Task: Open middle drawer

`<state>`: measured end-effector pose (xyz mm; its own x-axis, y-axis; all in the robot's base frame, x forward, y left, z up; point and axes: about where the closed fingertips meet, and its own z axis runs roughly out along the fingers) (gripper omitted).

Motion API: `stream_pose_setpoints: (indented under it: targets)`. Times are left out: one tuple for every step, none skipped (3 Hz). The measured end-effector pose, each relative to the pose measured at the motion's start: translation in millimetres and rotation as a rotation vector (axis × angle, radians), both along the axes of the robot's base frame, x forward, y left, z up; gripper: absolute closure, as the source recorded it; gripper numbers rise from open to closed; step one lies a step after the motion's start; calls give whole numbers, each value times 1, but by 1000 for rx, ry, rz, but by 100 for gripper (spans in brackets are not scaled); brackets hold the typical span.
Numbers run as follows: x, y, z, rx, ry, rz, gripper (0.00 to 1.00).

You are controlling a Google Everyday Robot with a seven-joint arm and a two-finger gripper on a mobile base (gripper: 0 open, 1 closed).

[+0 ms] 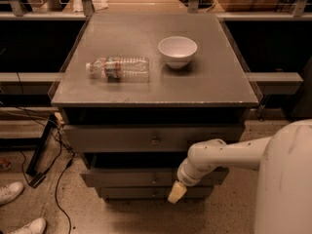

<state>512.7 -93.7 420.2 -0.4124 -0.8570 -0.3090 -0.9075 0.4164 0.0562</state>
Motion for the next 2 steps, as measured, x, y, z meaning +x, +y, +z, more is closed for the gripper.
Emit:
stream_pose_setpoints:
  targets:
    - [0, 0, 0, 0, 0, 0, 42]
    - [0, 0, 0, 0, 0, 0, 66]
